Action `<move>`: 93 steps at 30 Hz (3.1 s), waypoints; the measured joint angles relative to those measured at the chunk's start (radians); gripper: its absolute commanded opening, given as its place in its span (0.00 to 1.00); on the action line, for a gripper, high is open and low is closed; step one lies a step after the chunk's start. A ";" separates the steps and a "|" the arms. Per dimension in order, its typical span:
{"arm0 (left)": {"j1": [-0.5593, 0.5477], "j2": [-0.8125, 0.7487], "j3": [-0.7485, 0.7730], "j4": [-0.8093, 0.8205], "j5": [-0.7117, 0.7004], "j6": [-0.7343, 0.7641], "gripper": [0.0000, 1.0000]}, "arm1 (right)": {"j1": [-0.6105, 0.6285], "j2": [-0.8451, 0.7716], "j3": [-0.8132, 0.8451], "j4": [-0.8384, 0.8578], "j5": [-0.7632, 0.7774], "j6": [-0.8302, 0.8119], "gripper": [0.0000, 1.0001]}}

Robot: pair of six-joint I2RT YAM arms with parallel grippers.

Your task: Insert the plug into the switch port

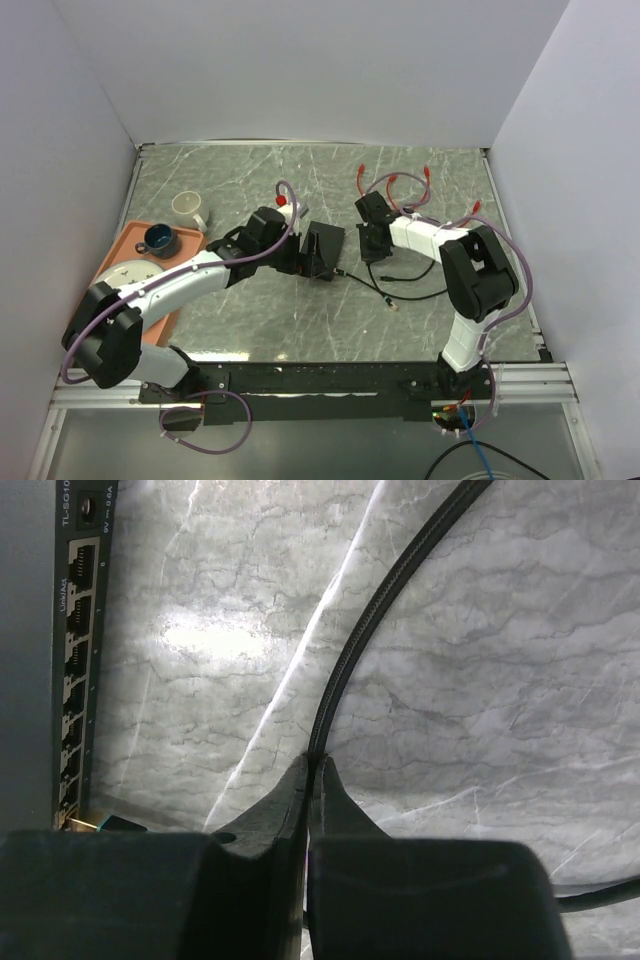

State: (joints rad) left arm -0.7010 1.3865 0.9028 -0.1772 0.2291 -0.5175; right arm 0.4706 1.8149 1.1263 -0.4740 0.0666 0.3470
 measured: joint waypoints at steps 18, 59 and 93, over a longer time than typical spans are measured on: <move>-0.002 -0.085 -0.036 -0.001 -0.001 -0.004 0.97 | -0.050 -0.455 -0.228 0.365 0.106 0.073 0.00; -0.204 0.007 -0.037 0.437 0.211 -0.060 0.96 | -0.052 -0.913 -0.494 0.653 -0.204 0.422 0.00; -0.211 -0.069 -0.056 0.239 -0.069 0.003 0.99 | -0.470 -0.529 -0.294 0.120 0.035 0.162 0.95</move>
State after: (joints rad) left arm -0.9123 1.3170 0.8467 0.0616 0.1604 -0.5144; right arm 0.0006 1.2861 0.8326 -0.3538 0.1020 0.5087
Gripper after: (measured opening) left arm 0.994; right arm 0.941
